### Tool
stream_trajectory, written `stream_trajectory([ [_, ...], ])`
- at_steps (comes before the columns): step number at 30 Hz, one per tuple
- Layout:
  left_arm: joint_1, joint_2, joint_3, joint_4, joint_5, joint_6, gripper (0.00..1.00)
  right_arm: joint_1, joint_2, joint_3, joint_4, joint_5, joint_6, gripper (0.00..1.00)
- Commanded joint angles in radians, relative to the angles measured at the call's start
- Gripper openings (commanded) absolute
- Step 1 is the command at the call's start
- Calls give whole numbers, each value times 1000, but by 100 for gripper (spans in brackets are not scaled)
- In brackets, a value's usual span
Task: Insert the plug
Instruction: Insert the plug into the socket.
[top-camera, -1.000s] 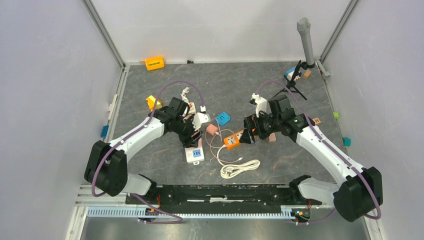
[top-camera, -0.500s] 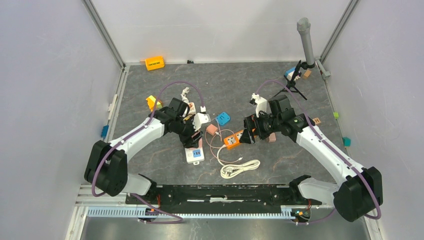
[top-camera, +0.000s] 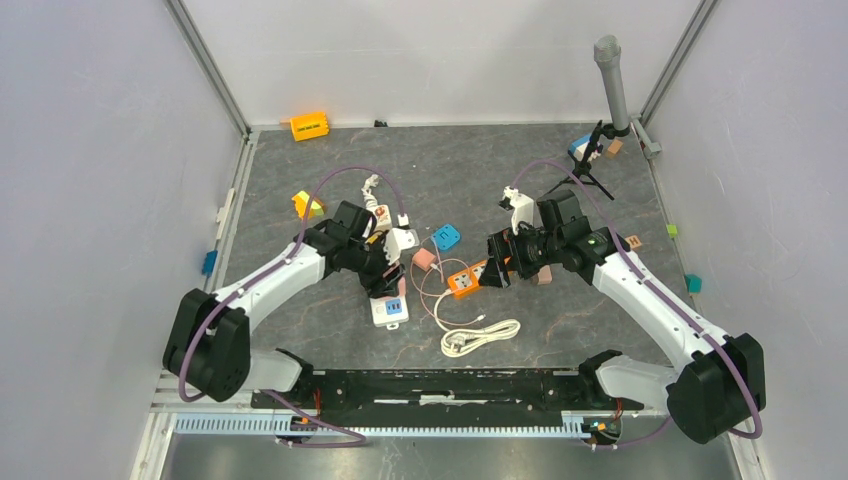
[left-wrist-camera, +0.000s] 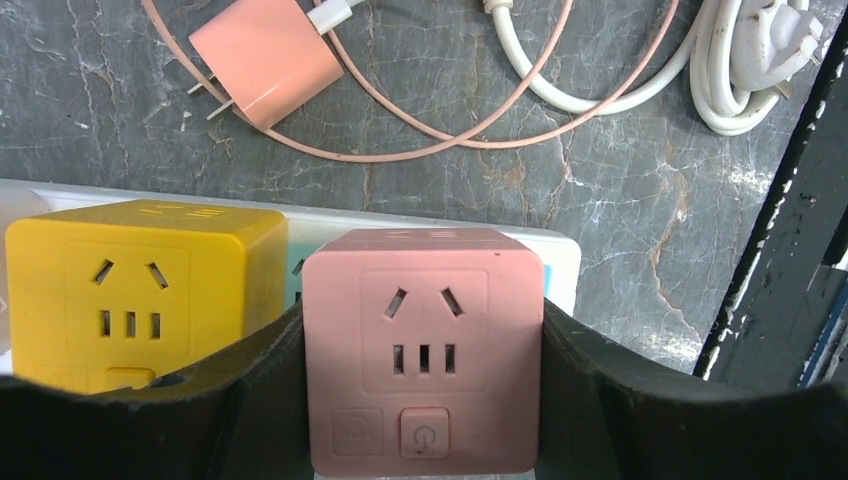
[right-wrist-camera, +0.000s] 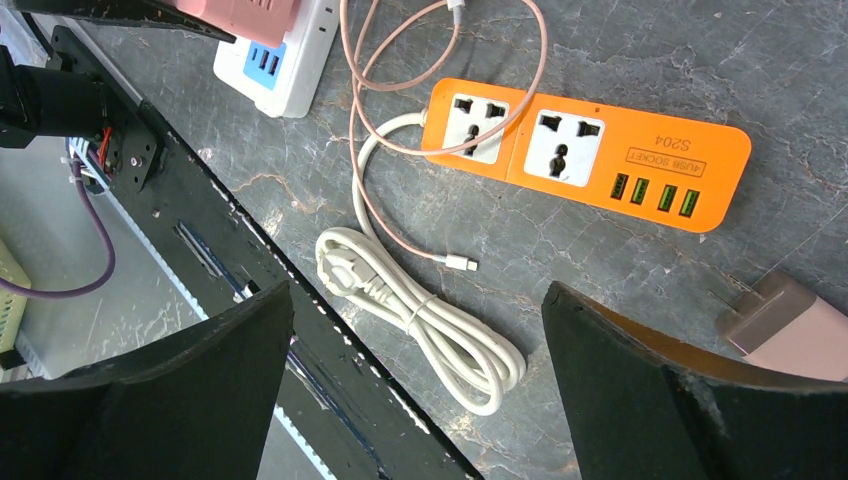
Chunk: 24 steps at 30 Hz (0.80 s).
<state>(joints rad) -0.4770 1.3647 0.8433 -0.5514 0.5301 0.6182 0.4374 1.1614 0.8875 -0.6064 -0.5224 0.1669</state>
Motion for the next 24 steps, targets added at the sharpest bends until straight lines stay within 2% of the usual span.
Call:
stream_trajectory([
  [1, 2, -8, -61, 85, -27, -10, 2, -3, -13, 13, 21, -14, -10, 98],
  [15, 2, -32, -56, -1, -94, 66, 2, -4, -5, 14, 30, -18, -8, 98],
  [24, 1, -36, -84, 27, -89, 67, 2, -4, -11, 4, 32, -18, -8, 98],
])
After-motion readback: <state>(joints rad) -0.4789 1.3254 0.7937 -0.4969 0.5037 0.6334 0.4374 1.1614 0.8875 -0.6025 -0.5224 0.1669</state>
